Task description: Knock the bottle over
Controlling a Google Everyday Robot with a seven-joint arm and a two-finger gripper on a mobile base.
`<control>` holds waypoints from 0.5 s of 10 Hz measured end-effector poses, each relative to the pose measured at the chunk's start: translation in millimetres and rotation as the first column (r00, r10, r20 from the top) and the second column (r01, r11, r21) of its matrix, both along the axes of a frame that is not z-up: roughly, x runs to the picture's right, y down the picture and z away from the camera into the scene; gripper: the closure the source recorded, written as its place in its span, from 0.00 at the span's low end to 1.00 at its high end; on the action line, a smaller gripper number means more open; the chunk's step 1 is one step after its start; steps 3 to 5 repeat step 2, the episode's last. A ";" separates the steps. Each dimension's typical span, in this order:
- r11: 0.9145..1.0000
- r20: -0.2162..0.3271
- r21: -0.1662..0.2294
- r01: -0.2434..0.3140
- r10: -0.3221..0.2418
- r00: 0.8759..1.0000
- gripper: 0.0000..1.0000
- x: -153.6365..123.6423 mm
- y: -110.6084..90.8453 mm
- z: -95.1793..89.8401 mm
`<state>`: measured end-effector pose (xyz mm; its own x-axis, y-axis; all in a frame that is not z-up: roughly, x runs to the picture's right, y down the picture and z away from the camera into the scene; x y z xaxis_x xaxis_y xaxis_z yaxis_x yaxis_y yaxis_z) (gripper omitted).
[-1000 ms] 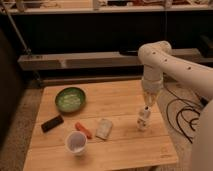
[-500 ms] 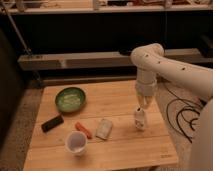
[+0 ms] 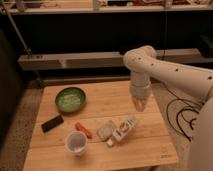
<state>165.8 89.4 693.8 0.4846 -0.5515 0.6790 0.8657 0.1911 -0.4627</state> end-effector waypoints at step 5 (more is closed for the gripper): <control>1.000 0.017 -0.005 0.011 -0.011 1.000 0.94 -8.1 2.9 -4.2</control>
